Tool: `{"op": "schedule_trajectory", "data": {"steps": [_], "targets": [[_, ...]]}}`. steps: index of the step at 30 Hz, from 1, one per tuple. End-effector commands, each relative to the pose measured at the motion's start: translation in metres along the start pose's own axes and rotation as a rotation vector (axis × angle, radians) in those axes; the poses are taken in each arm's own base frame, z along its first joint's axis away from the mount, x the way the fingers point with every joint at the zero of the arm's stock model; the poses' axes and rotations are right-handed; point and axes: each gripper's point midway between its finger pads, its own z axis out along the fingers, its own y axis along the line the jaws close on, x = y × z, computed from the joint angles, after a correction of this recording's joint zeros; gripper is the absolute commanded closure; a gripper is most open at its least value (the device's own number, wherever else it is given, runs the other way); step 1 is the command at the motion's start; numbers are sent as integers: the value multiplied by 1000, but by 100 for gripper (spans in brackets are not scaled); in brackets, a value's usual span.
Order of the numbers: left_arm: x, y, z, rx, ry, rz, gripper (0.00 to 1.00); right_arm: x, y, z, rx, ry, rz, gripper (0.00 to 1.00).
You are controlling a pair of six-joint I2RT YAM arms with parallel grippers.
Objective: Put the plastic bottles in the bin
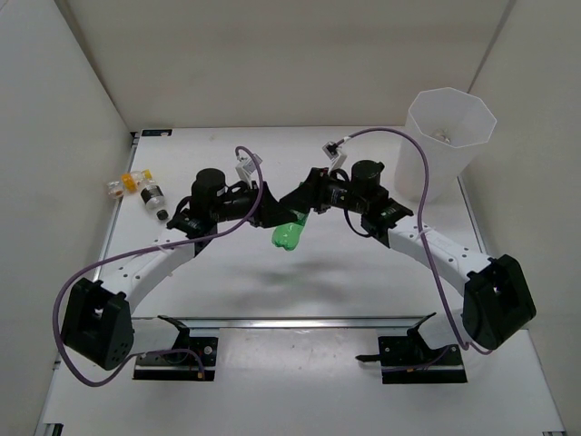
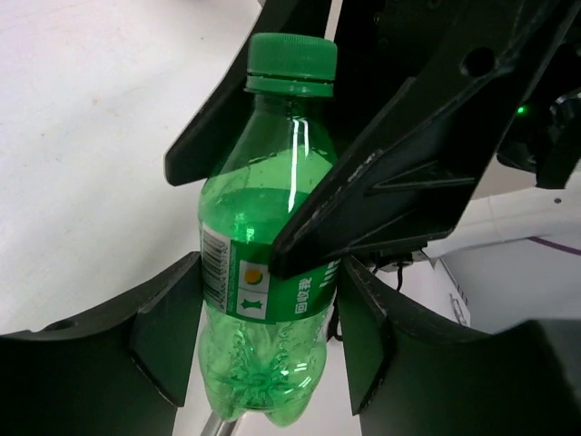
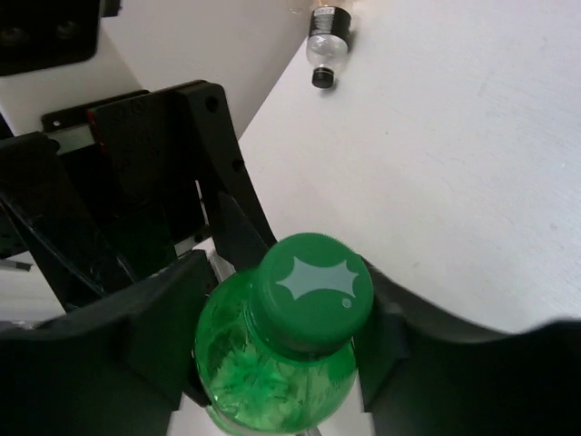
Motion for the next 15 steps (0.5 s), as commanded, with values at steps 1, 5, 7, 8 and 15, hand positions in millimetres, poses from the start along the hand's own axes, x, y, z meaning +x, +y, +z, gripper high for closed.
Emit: {"op": "schedule_trajectory", "data": {"steps": [1,5,7,8,15], "targets": [[-4,-20,-1,61,-19,31,84,-11,10,3,-50,-63,34,52],[-11,-15,-2,33,-40,27,81,-14,6,0,-25,-78,36,84],[-18,-17,-5,32,-53,34,63,-21,6,-3,-5,-99,14,100],[-20,-20,-6,37,-57,44,36,-20,1,-3,16,-101,11,100],[-39,-21,-33,-20,-127,67,1,-58,-21,-31,111,-190,-44,100]]}}
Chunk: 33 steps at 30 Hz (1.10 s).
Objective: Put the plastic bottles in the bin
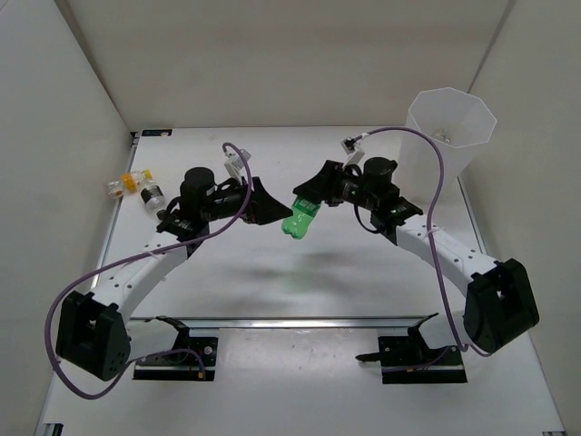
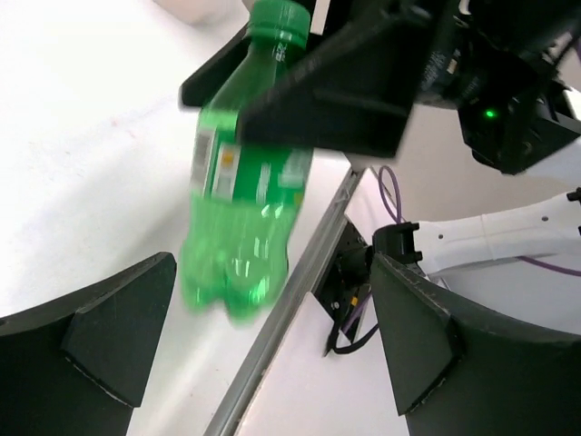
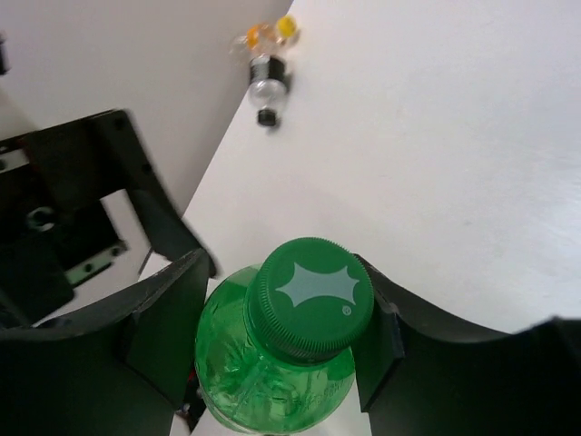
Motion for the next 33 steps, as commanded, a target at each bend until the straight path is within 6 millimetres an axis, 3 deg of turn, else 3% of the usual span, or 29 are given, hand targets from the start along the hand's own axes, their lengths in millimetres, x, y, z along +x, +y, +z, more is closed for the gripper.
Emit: {"op": "schedule_trajectory", "data": {"steps": [1,4,5,6,7,8,9,10,11,13,14,15,16,18,19,20,21,23,25,27,28,29,30,31,32,33], "targets": [[-30,-21,-23,4,-83,85,1,-52,-2,-21,31,-133,-74,100],[-52,-3,-50,-133,-130,106,2,-91,-2,-35,60,-173,-172,100],[-52,24,-63,-285,-140,89,2,-113,-5,-45,90,-209,-199,100],[-53,52,-79,-466,-148,76,2,-141,7,-52,95,-255,-281,100],[-57,81,-103,-667,-164,44,1,-155,-7,-61,161,-269,-317,100],[-58,103,-118,-793,-159,33,1,-178,-3,-74,195,-298,-348,100],[-56,126,-139,-964,-135,12,1,-210,3,-87,253,-367,-438,100],[-56,145,-166,-1116,-139,-12,2,-225,-16,-97,362,-388,-475,100],[-53,161,-179,-1193,-131,-37,1,-248,-15,-111,423,-432,-511,100],[-55,185,-197,-1267,-153,-57,2,-283,-45,-139,669,-515,-600,100],[-55,197,-209,-1293,-171,-105,2,-299,-50,-153,721,-557,-632,100],[-59,203,-205,-1261,-193,-120,1,-312,-65,-164,791,-583,-632,100],[-68,212,-217,-1299,-235,-144,1,-320,-89,-172,832,-573,-615,100],[-73,232,-226,-1369,-254,-152,1,-343,-112,-192,866,-595,-568,100],[-76,244,-230,-1404,-265,-165,1,-352,-133,-199,867,-590,-528,100],[-80,250,-234,-1397,-271,-178,1,-351,-166,-204,885,-557,-475,100],[-80,260,-237,-1406,-272,-205,1,-364,-170,-217,894,-578,-470,100],[-77,281,-251,-1453,-275,-261,1,-368,-206,-215,884,-555,-406,100],[-73,298,-252,-1475,-255,-300,1,-377,-222,-220,881,-556,-374,100],[-78,306,-253,-1478,-262,-309,2,-370,-246,-215,867,-514,-326,97],[-73,312,-252,-1477,-245,-321,1,-375,-246,-216,867,-522,-324,84],[-76,314,-255,-1487,-258,-317,2,-367,-260,-209,879,-488,-310,58],[-78,318,-256,-1489,-259,-317,2,-370,-259,-210,881,-494,-310,43],[-77,324,-259,-1503,-261,-325,2,-370,-264,-206,879,-487,-313,21],[-84,325,-259,-1500,-274,-316,1,-370,-266,-203,875,-482,-313,7],[-82,332,-263,-1512,-266,-322,1,-369,-265,-202,869,-478,-307,0]]}}
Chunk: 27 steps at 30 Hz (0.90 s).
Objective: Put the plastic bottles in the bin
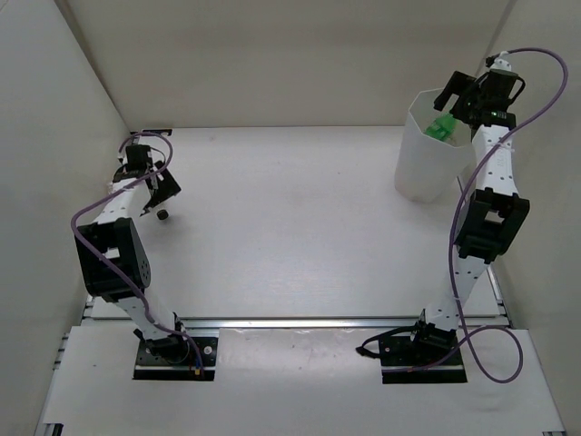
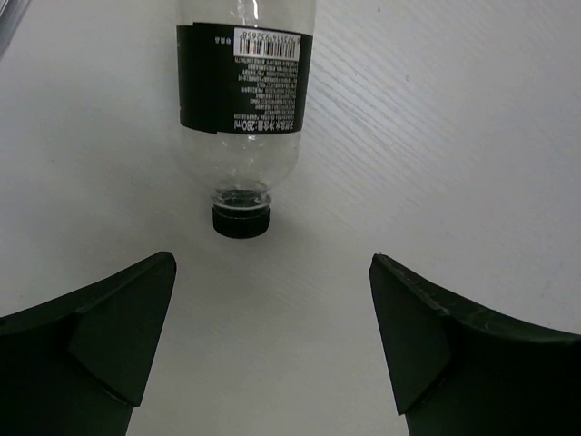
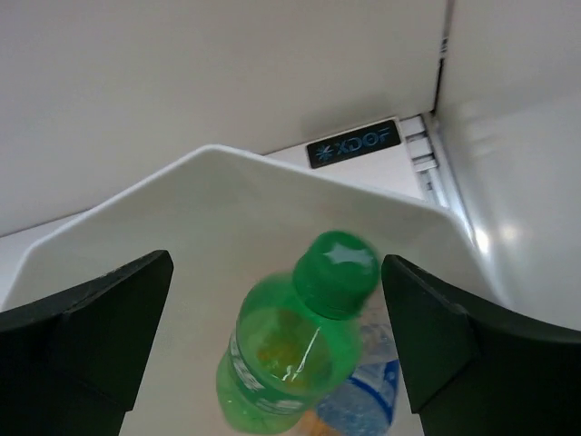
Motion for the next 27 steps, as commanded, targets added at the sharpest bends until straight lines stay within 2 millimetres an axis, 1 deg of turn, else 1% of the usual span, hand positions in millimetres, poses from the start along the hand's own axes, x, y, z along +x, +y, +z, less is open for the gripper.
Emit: {"op": "schedule_trajectory", "data": {"steps": [1,2,3,4,5,6,7,8,9,10,11,12,13,14,15,16,17,18,19,20,21,22,23,24,25,26,27], "targets": [[-38,-2,0,7,-82,-33,2,-67,43,-32,-102,-152,-33,1],[-43,1,1,-5,-88,-31,1,-71,46,-35,-110,-161,-41,1],[-43,0,6,-4,-87,-1,1,-73,48,-38,-117,-167,-43,1],[-43,1,11,-10,-82,23,1,-72,49,-38,-119,-162,-47,0],[-45,5,15,-25,-76,22,2,-78,51,-43,-122,-173,-45,1],[-54,8,15,-32,-89,15,2,-77,53,-46,-119,-162,-58,1],[-54,13,23,-47,-78,7,1,-74,50,-47,-110,-147,-51,1],[-54,14,28,-49,-65,7,1,-82,54,-57,-114,-165,-73,1],[-55,19,30,-64,-58,6,1,-87,57,-65,-115,-174,-80,1],[-56,20,36,-68,-59,4,1,-91,61,-74,-123,-184,-91,1],[-54,20,43,-70,-50,10,1,-91,62,-76,-127,-183,-96,1],[-57,18,46,-43,-48,-2,2,-97,64,-85,-127,-197,-111,0],[-54,15,53,-3,-32,-6,1,-93,67,-88,-127,-187,-112,1],[-52,5,62,26,-36,-4,2,-94,71,-95,-133,-195,-121,1],[-49,2,69,44,-15,-11,1,-88,74,-103,-140,-181,-123,1],[-54,-5,71,59,-13,-11,2,-93,86,-118,-175,-202,-134,1],[-47,-5,82,45,16,-15,1,-78,81,-115,-172,-176,-130,1],[-47,-7,89,49,32,-18,1,-71,83,-126,-173,-172,-126,1],[-50,-8,91,61,37,-23,1,-81,88,-143,-168,-221,-128,1],[-43,-15,98,84,59,-19,2,-78,87,-152,-159,-237,-123,0],[-39,-16,101,93,74,-25,4,-73,86,-153,-156,-245,-115,1],[-34,-22,101,115,91,-26,11,-69,90,-161,-165,-250,-108,1],[-29,-28,101,140,100,-23,20,-71,92,-169,-174,-263,-106,1],[-23,-27,98,142,106,-26,25,-73,94,-176,-178,-269,-95,1],[-26,-32,95,167,89,-24,34,-70,95,-181,-177,-266,-99,1],[-26,-36,87,190,76,-21,42,-66,97,-185,-171,-254,-100,1],[-31,-40,74,206,52,-13,45,-62,100,-187,-174,-248,-99,1]]}}
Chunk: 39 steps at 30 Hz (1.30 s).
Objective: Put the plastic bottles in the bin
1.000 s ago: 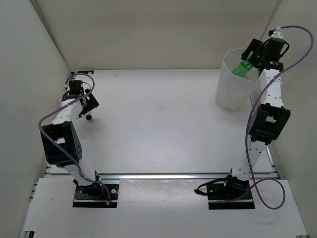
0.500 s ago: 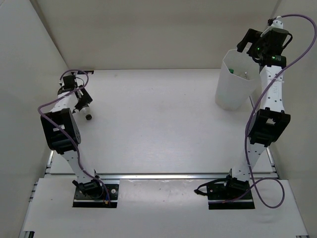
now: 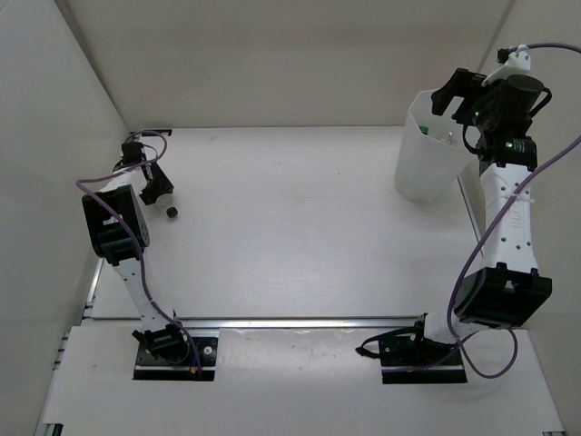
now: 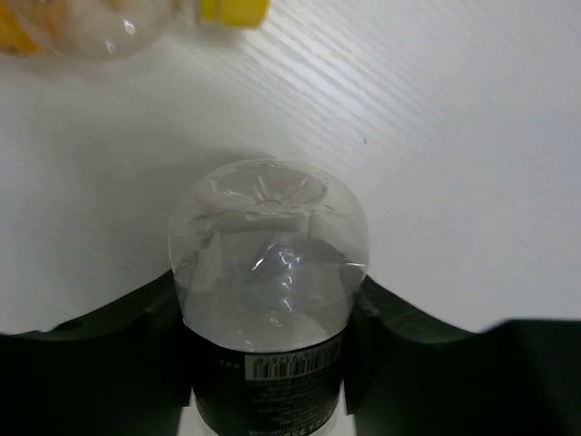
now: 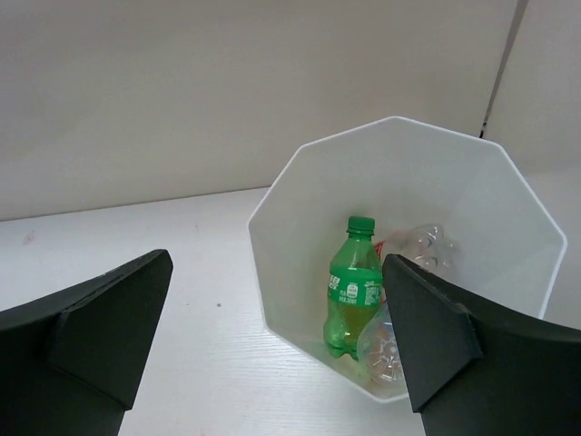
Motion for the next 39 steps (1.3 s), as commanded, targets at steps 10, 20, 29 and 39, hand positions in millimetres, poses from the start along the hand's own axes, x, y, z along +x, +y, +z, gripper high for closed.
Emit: {"op": "schedule_trajectory", "data": {"steps": [10,20,29,39], "targets": [[76,-160,-182,786,-49,382,73,80,141,-37,-349,153,-40,1],[229,-273,-335,1525,183,690,83,139,269,-97,-848,220,275,1],[251,-262,-386,1695,165,649,88,175,279,-132,-903,286,394,1],[204,-294,-381,1488,-5,352,95,221,280,-170,-984,374,342,1]]}}
